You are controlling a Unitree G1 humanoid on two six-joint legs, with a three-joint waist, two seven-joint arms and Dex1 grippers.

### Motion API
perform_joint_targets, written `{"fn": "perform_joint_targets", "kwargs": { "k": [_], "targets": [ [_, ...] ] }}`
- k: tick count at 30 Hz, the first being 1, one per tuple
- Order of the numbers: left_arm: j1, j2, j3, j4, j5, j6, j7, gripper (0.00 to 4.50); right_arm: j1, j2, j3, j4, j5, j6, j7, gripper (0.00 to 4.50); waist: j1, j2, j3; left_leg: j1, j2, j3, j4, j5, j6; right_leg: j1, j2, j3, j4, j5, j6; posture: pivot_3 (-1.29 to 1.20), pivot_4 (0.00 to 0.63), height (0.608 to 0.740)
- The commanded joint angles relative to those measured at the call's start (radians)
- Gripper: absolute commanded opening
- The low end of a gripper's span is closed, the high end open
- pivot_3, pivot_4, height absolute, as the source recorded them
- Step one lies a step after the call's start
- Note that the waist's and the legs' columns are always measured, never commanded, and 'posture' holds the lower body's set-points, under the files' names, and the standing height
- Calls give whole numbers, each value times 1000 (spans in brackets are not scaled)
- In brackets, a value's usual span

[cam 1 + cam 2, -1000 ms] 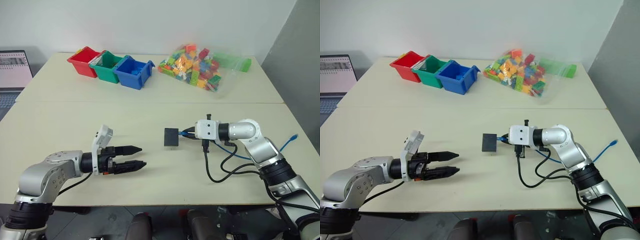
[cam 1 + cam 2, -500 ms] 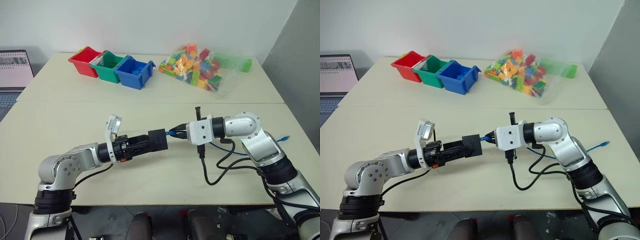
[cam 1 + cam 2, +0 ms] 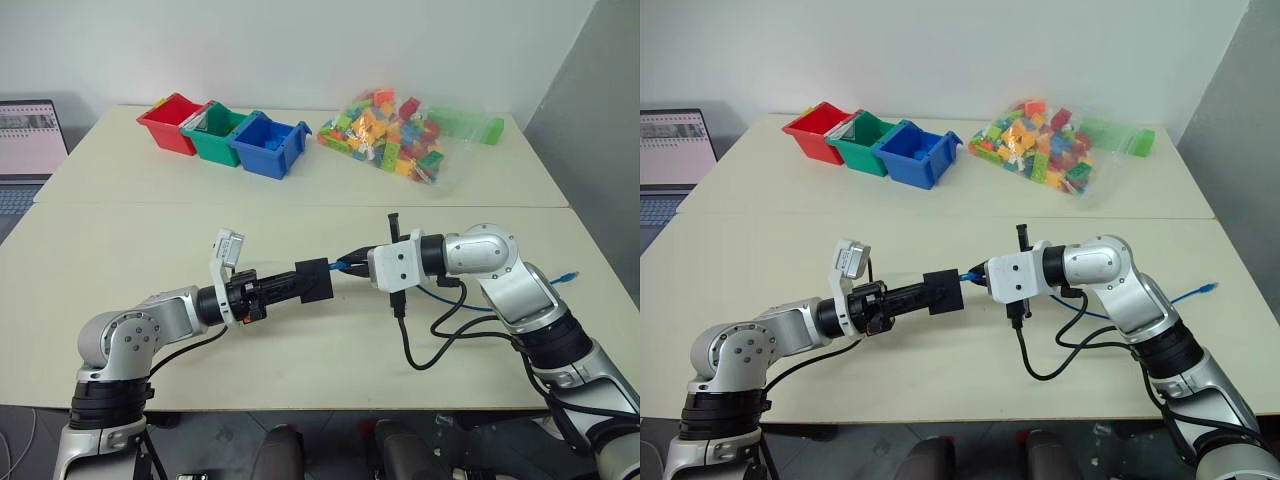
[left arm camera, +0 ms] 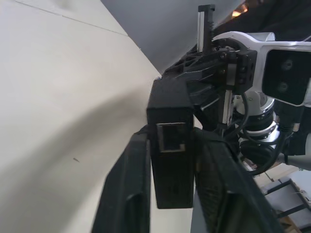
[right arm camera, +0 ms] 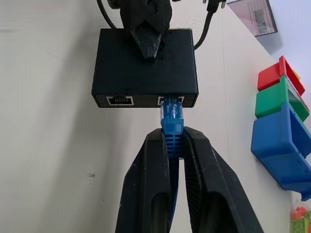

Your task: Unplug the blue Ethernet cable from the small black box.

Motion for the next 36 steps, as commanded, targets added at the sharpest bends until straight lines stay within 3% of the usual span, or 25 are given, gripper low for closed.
{"fn": "perform_joint_targets", "kwargs": {
  "k": [1, 7, 12, 17, 23, 36],
  "targets": [
    [-3, 6, 12, -20, -10, 0, 2, 779, -7, -1, -3, -63, 26, -14, 15, 466, 0, 0, 0, 0, 0, 0, 0, 0, 0, 0, 0, 0, 0, 0, 0, 0, 150, 740],
    [-11, 50, -4, -24, 1, 1, -43, 779, 34, -23, -36, -152, 125, 108, 65, 1911, 0, 0, 0, 0, 0, 0, 0, 0, 0, 0, 0, 0, 0, 0, 0, 0, 150, 740],
    [-1, 132, -59, -59, 46, -42, -167, 779, 86, -16, -117, -255, 373, 454, 63, 2829, 0, 0, 0, 0, 0, 0, 0, 0, 0, 0, 0, 0, 0, 0, 0, 0, 150, 740],
    [1, 196, -106, -96, 77, -91, -292, 779, 134, 38, -191, -254, 602, 795, -9, 2852, 0, 0, 0, 0, 0, 0, 0, 0, 0, 0, 0, 0, 0, 0, 0, 0, 150, 740],
    [-13, 200, -100, -90, 84, -116, -328, 778, 189, 116, -258, -260, 801, 1034, -104, 2852, -1, 0, 0, 0, 0, 0, -1, 0, 0, -1, 0, 0, 0, -2, 1, 0, 150, 740],
    [-15, 196, -85, -82, 86, -114, -316, 778, 194, 168, -332, -242, 943, 1143, -248, 2852, -3, 0, 0, 0, 0, 0, -1, 0, 0, -1, 1, 0, -1, -3, 5, 0, 150, 740]
  ]
}}
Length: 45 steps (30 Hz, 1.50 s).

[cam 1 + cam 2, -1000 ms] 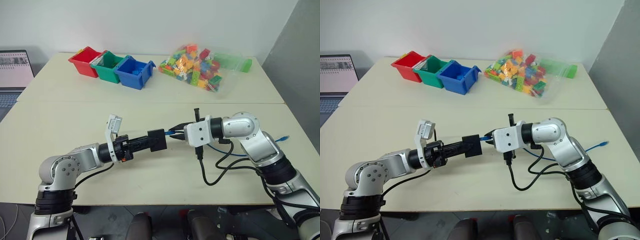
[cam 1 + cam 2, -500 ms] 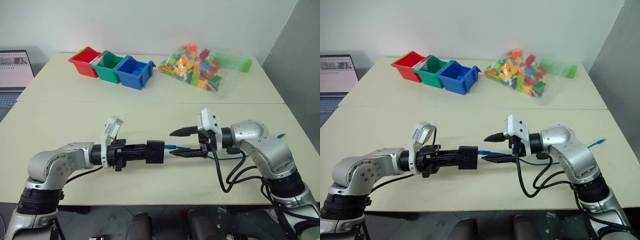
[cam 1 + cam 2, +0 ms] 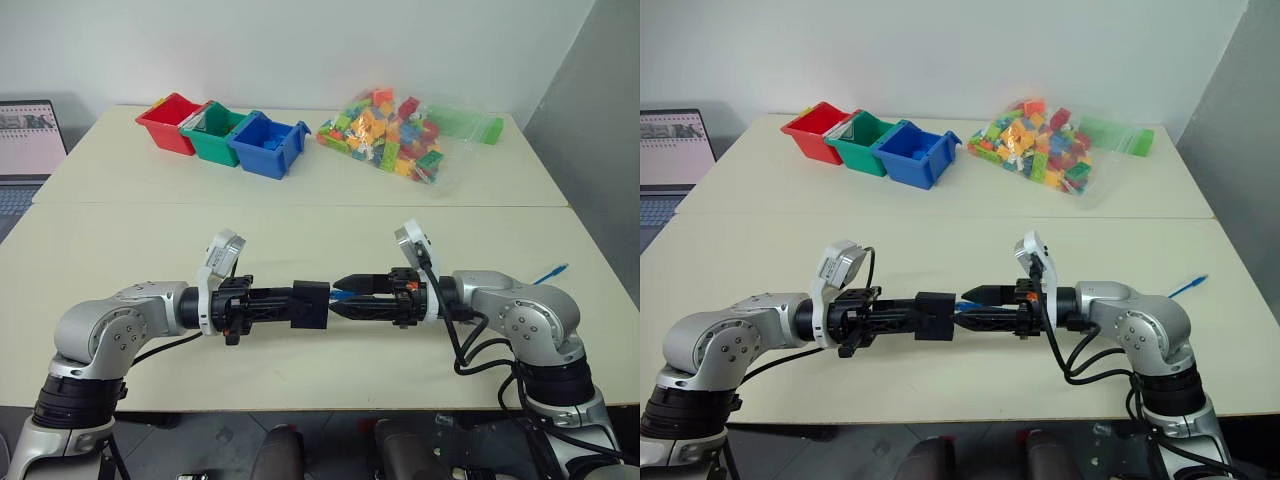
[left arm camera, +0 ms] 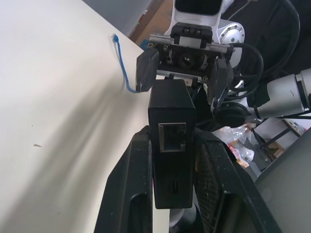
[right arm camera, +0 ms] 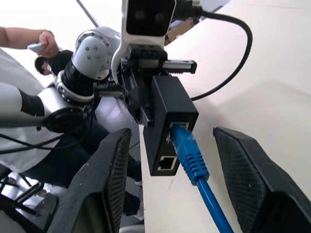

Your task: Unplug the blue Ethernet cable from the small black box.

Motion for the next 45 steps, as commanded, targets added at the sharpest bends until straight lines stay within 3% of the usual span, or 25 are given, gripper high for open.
{"fn": "perform_joint_targets", "kwargs": {
  "k": [1, 7, 21, 39, 41, 45],
  "targets": [
    [-17, 9, 27, -15, -11, -6, 0, 778, -5, 0, -15, -12, 32, -5, -18, 2852, 0, 0, 0, 0, 0, 0, 0, 0, 0, 0, 0, 0, 0, 0, 0, 0, 150, 740],
    [-19, 5, 27, -17, -14, -6, 4, 778, 3, -17, 17, -18, 14, -24, -16, 2852, -4, 0, 0, 0, 0, 0, 0, 0, 0, 0, 0, 0, -1, 0, 0, 0, 150, 740],
    [-3, 7, 20, -38, -14, -12, -1, 778, -11, -45, 26, -10, 42, -20, -1, 63, -6, 0, 0, -2, 0, 0, -1, 0, 0, 0, 0, 0, -3, 0, 0, 0, 150, 740],
    [35, 8, 6, -68, 12, -38, -31, 777, -37, -70, 35, -16, 124, 38, 26, 41, -5, 0, 0, -3, 0, 0, -1, 0, 0, -1, 0, 0, -4, 0, 0, 0, 150, 740],
    [41, 8, 8, -71, 10, -37, -29, 777, -28, -72, 32, -28, 124, 33, 25, 741, -5, 0, 0, -3, 0, 0, -1, 0, 0, -1, 0, 0, -4, 0, 0, 0, 150, 740],
    [46, 10, 8, -69, 9, -37, -30, 777, -8, -88, 28, -66, 141, 35, 28, 1617, -5, 0, 0, -4, 0, -1, -1, 0, 0, -1, 0, -1, -4, 0, 0, 0, 150, 740]
  ]
}}
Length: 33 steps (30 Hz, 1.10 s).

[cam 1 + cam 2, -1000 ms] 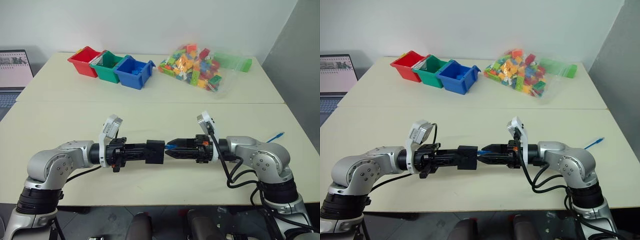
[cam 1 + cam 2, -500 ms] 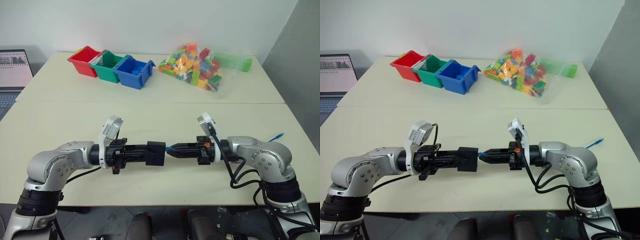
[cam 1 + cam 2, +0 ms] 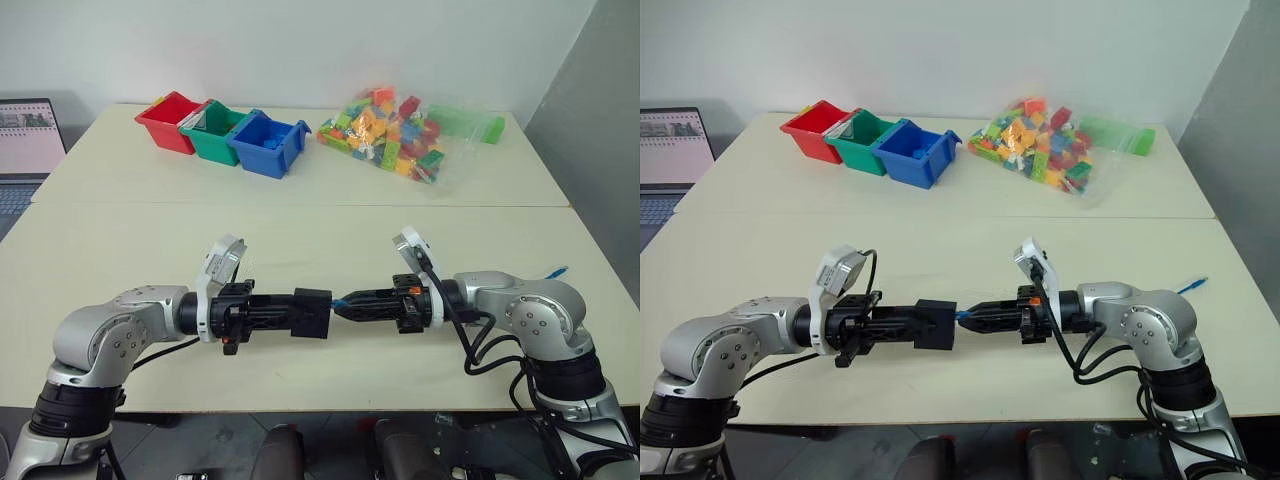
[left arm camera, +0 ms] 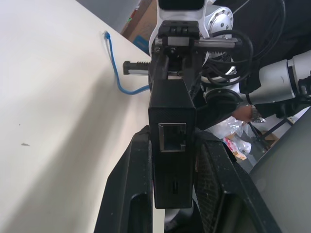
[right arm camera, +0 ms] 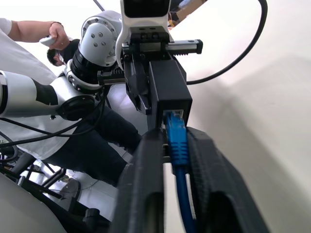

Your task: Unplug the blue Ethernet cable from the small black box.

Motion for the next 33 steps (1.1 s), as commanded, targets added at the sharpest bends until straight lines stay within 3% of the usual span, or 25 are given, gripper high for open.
{"fn": "perform_joint_targets", "kwargs": {
  "k": [1, 16, 33],
  "targets": [
    [2, 4, 9, -25, -6, -10, 1, 777, 17, -14, -16, -78, 50, -12, 19, 1875, 1, 0, 0, 0, 0, 0, 0, 0, 0, 0, 0, 0, 0, 0, 0, 0, 150, 740],
    [10, -8, 13, -22, -11, -15, 7, 777, 108, 64, -80, -45, 94, -2, -124, 2020, 0, 0, 0, -1, 0, 0, 0, 0, 0, 0, 0, 0, 0, 0, 0, 0, 150, 740],
    [14, -15, 19, -19, -10, -23, 14, 777, 109, 36, -46, -29, 82, -26, -106, 2020, 0, 0, 0, -1, 0, 0, 0, 0, 0, 0, 0, 0, -1, 0, 0, 0, 150, 740]
  ]
}}
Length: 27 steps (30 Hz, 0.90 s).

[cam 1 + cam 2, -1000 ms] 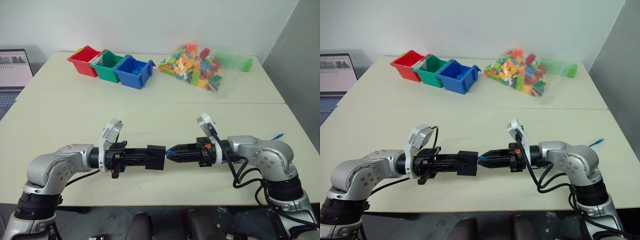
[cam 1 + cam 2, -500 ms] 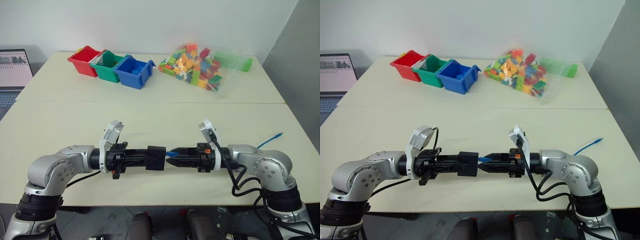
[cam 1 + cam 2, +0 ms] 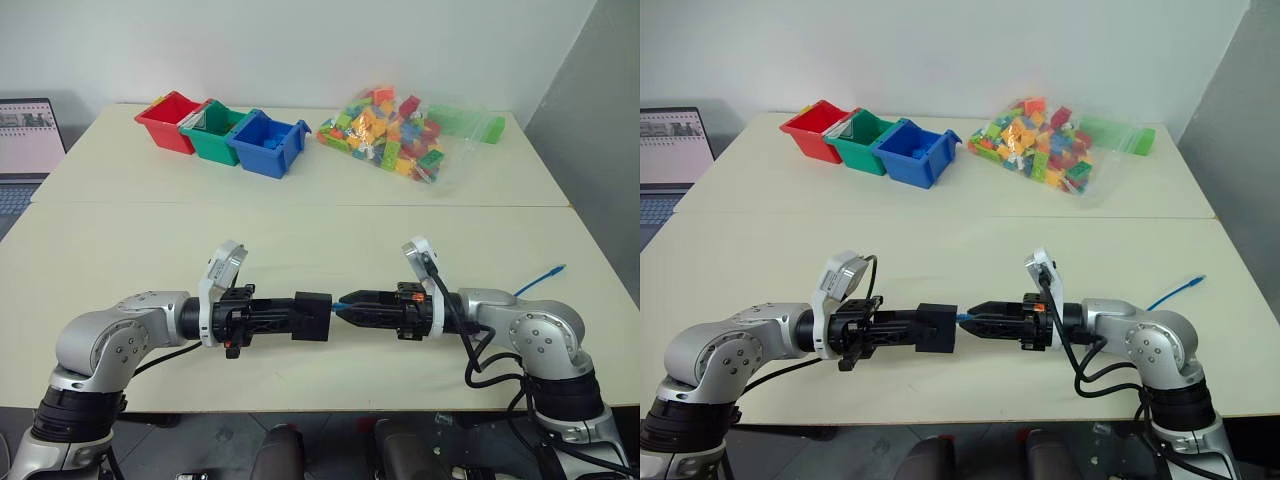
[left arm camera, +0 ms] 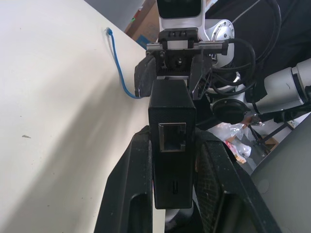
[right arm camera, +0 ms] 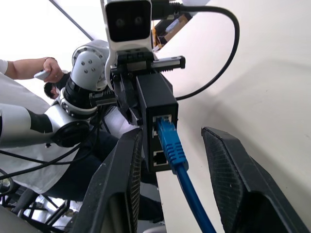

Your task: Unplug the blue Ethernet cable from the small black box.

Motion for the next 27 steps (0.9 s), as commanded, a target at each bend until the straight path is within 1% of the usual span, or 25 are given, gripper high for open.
{"fn": "perform_joint_targets", "kwargs": {
  "k": [1, 22, 26, 27],
  "targets": [
    [0, -3, 19, -18, -10, -20, 0, 777, -1, -2, 2, -24, 8, -21, 13, 2020, 0, 0, 0, 0, 0, 0, 0, 0, 0, 0, 0, 0, 0, 0, 0, 0, 150, 740],
    [2, -1, 9, -18, -2, -28, -2, 777, -18, 19, -11, -11, 40, -6, -21, 2020, 0, 0, 0, 0, 0, 0, 0, 0, 0, 0, 0, 0, 0, 0, 0, 0, 150, 740],
    [6, -1, 6, -22, 0, -30, -3, 777, -18, 18, -14, -11, 43, -2, -19, 1300, 0, 0, 0, 0, 0, 0, 0, 0, 0, 0, 0, 0, 0, 0, 0, 0, 150, 740],
    [7, -1, 5, -23, 0, -31, -3, 777, -18, 17, -15, -11, 45, -1, -19, 967, 0, 0, 0, 0, 0, 0, 0, 0, 0, 0, 0, 0, 0, 0, 0, 0, 150, 740]
  ]
}}
